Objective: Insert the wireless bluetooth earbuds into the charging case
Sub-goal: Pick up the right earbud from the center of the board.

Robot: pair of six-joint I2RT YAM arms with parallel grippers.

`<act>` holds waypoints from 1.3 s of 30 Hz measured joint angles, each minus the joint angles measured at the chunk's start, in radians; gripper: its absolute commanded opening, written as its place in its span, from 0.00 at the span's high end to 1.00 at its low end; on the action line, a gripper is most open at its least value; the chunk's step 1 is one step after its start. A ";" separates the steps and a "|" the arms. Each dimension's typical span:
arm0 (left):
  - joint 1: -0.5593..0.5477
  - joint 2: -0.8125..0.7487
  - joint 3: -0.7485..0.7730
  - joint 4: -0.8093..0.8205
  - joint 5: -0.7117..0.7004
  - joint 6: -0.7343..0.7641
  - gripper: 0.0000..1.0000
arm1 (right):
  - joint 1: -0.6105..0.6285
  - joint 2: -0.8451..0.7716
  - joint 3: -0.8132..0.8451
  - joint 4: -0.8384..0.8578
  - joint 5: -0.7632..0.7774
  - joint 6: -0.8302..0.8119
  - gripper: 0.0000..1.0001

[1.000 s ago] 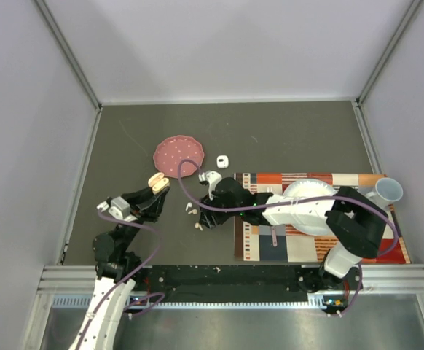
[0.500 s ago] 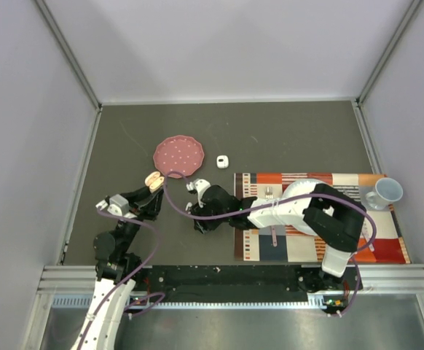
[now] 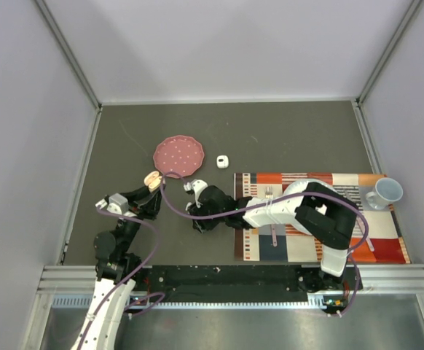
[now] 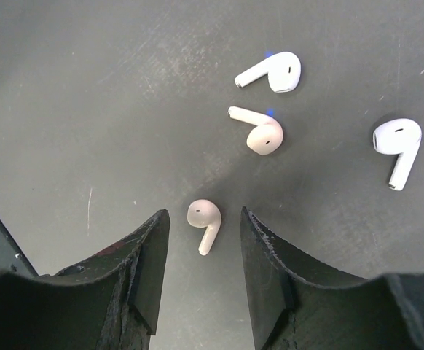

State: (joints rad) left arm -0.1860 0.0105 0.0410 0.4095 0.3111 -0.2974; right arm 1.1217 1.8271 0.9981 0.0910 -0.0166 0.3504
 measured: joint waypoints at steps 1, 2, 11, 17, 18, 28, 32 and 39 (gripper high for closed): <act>0.000 0.000 0.000 0.000 -0.002 0.000 1.00 | 0.000 0.001 0.000 -0.002 0.000 0.000 0.57; 0.000 0.000 0.000 0.000 -0.003 -0.001 1.00 | 0.000 0.002 0.000 -0.003 0.000 0.000 0.57; 0.000 0.000 0.000 0.000 -0.011 -0.009 1.00 | 0.001 0.017 0.017 -0.006 0.001 -0.009 0.59; 0.000 0.000 0.000 0.000 -0.014 -0.012 1.00 | 0.001 0.023 0.018 -0.006 0.001 -0.010 0.60; 0.000 0.000 0.000 0.000 -0.014 -0.013 1.00 | 0.001 0.023 0.018 -0.006 0.001 -0.010 0.60; 0.000 0.000 0.000 0.000 -0.014 -0.015 1.00 | 0.003 0.036 0.032 -0.011 0.010 -0.018 0.62; 0.000 0.000 0.000 0.000 -0.014 -0.015 1.00 | 0.003 0.039 0.036 -0.014 0.017 -0.018 0.64; 0.000 0.000 0.000 0.000 -0.014 -0.015 1.00 | 0.004 0.041 0.038 -0.013 0.021 -0.025 0.62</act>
State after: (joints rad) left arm -0.1860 0.0105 0.0410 0.4095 0.2974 -0.3126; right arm 1.1259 1.8683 1.0363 0.0784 0.0048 0.3252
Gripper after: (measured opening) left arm 0.336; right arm 0.376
